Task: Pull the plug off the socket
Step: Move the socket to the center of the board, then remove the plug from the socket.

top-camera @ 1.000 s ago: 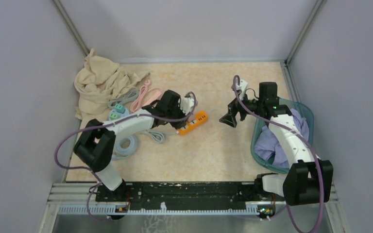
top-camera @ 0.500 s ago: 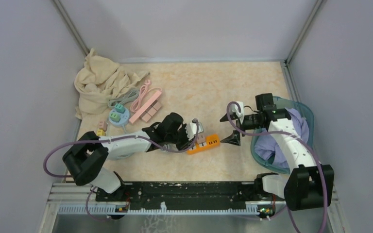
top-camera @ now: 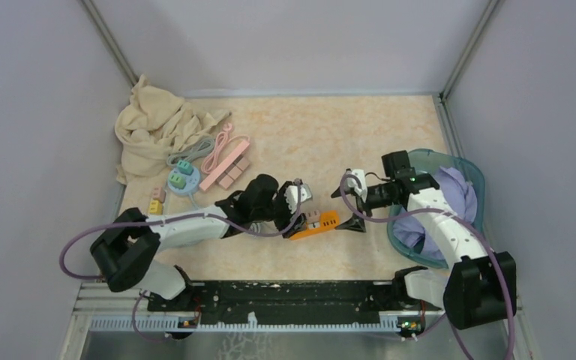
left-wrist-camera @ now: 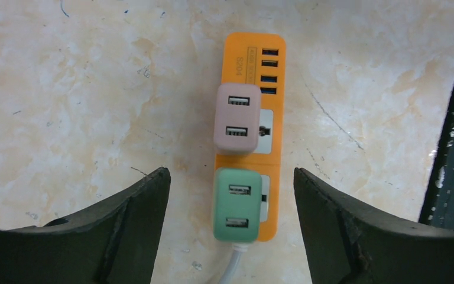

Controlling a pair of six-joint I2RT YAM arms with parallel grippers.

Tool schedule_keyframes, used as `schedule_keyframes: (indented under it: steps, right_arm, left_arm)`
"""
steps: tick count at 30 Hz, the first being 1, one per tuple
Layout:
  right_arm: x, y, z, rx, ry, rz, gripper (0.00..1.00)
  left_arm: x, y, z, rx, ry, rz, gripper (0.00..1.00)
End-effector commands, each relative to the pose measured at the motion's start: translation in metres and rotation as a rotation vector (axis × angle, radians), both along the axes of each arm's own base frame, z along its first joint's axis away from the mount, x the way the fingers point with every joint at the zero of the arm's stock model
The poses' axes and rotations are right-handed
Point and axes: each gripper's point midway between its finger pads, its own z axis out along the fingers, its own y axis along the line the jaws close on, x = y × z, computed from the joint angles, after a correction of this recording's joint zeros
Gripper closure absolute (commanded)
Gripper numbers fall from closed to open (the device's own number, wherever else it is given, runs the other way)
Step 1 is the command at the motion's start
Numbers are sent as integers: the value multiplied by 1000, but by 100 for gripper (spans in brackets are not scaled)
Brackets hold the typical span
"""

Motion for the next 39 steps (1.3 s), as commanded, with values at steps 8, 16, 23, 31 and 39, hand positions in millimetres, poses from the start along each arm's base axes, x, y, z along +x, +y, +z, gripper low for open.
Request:
schedule_keyframes:
  steps: [8, 16, 23, 31, 39]
  right_arm:
    - [15, 35, -14, -89, -91, 11, 16]
    - [35, 66, -33, -206, -84, -87, 26]
    - [39, 74, -50, -266, -73, -107, 29]
    - [39, 79, -65, -317, -67, -106, 38]
    - [38, 78, -70, -342, -86, -89, 46]
  left_arm:
    - [-22, 28, 65, -366, -186, 66, 0]
    - [-32, 38, 55, -406, -223, 46, 0]
    - [-23, 37, 40, -375, -257, 59, 0]
    - [-16, 29, 37, -394, -263, 56, 10]
    - [-15, 29, 26, -415, -254, 17, 14]
